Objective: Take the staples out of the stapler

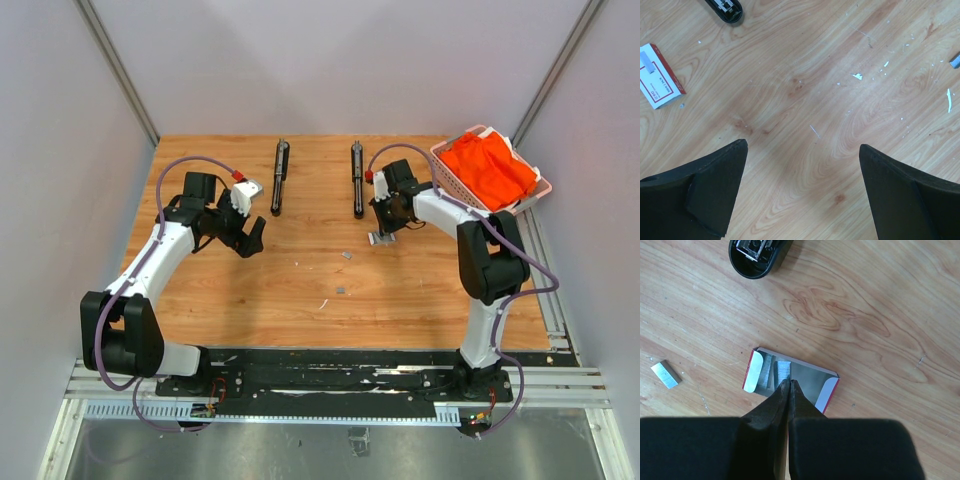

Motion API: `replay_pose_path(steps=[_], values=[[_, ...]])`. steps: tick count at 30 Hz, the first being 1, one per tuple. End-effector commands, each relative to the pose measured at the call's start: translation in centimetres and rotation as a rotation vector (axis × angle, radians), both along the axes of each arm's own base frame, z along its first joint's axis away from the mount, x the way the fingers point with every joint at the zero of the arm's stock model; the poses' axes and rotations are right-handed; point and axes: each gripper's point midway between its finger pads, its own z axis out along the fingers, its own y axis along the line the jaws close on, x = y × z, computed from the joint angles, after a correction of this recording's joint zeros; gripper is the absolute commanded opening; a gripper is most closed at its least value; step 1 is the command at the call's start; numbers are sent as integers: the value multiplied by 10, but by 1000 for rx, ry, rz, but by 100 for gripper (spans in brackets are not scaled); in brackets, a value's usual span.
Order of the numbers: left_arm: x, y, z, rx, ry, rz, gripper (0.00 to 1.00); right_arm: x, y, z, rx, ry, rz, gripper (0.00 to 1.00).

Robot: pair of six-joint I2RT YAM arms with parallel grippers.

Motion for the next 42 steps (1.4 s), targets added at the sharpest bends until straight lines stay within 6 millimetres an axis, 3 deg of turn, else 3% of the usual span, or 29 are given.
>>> replay_pose_path(steps=[1,23,33,42], values=[[5,0,0,-17,-13,-3,98,-2,-3,-10,-10,24,-18,1],[4,0,-1,-18,-11,-4,98,-4,3,-16,-16,39,-14,1],[5,0,-1,-18,-11,-4,98,-4,-1,-2,-24,12,-28,1],[4,0,-1,-17,-11,-3,98,-6,-1,-5,-28,24,-28,1]])
